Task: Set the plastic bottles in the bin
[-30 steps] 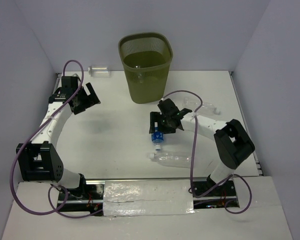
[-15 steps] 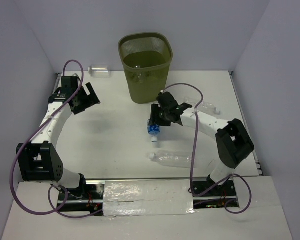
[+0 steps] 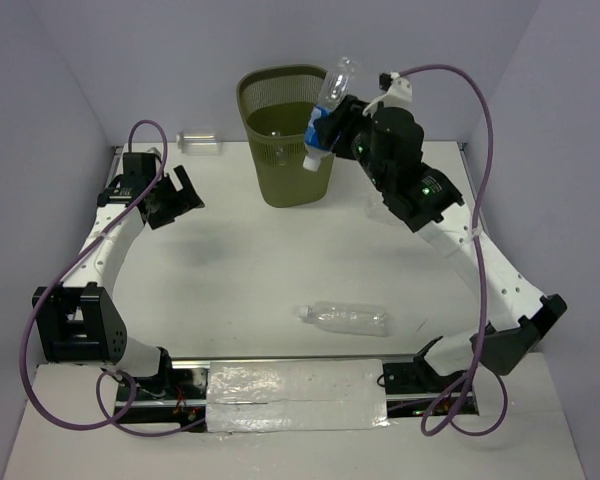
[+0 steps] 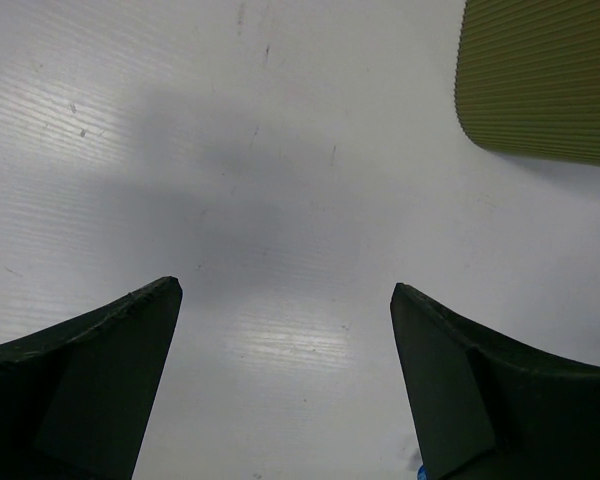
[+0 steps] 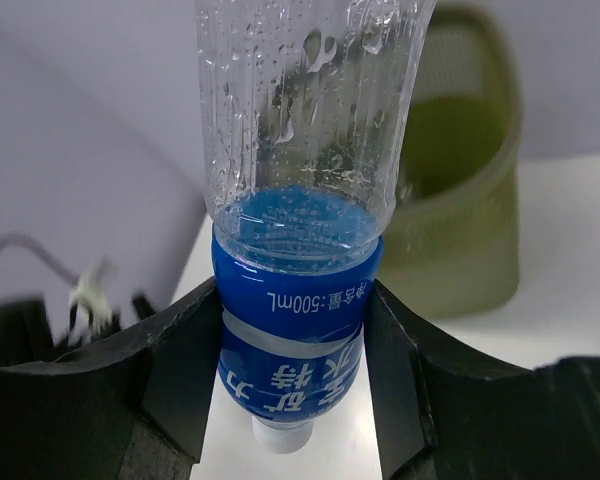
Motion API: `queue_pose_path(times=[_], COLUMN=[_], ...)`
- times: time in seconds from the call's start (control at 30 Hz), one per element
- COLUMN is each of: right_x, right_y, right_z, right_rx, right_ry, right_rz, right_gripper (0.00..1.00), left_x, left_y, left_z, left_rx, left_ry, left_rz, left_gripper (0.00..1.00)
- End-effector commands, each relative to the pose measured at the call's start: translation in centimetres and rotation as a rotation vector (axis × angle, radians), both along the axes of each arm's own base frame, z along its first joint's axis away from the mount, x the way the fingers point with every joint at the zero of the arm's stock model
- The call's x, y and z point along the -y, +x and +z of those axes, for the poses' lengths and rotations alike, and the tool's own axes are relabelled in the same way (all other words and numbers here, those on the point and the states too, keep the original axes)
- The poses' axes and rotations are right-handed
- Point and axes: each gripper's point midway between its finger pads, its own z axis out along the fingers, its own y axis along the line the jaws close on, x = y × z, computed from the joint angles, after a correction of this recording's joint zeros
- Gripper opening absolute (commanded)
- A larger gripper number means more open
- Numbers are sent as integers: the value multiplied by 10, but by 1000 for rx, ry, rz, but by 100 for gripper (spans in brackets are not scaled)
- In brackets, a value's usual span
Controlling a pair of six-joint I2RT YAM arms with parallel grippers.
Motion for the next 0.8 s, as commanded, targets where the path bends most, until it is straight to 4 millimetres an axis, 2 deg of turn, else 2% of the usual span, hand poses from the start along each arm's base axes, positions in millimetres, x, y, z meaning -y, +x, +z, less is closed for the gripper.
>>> queue_pose_path(times=[0.0,0.03,0.1,0.13,0.2,0.23,0.3,0.33,0.37,0.4,0.43,0.47,0.5,0.53,0.57,0.6,0.73,0.77], right_x=[16,20,19,11,7,-2,-5,-4,-18,-22,-25,-32,-36,-37,-36,-38,-20,-15], right_y=[46,53,69,85,102,118,135,139,156,163,164,172,174,173,170,168,147,144], right_z=[19,34,46,52,57,59,56,75,53,49,56,44,41,42,49,49,82,80], right_rx=[97,133,168,183,205,216,218,249,223,220,232,221,219,220,228,232,277,271], right_ry=[6,21,23,25,14,13,-8,26,-4,-8,2,-12,-19,-15,-7,-5,1,-26], right_rz=[-229,-273,-317,-328,-363,-369,-404,-412,-399,-394,-383,-371,-349,-344,-334,-324,-339,-347], right_gripper=[56,56,57,56,57,57,57,57,57,58,63,67,72,83,88,98,100,100], left_x=[10,11,11,10,10,9,9,7,7,7,7,6,6,5,4,5,7,7], left_y=[6,4,3,1,-1,-2,-3,-4,-5,-5,-5,-5,-5,-5,-5,-5,-3,-1], left_z=[14,13,12,11,12,12,14,14,16,17,17,19,19,20,19,18,12,13], left_rx=[43,35,31,27,26,26,28,28,33,34,31,36,38,38,36,36,22,24], left_ry=[-44,-44,-44,-42,-35,-31,-27,-23,-20,-20,-16,-13,-12,-8,-4,-5,-19,-21], left_rz=[-34,-36,-41,-42,-42,-40,-42,-39,-40,-40,-38,-38,-39,-38,-34,-35,-36,-34], left_gripper=[99,99,99,99,99,99,99,99,99,99,99,99,99,99,99,99,99,99])
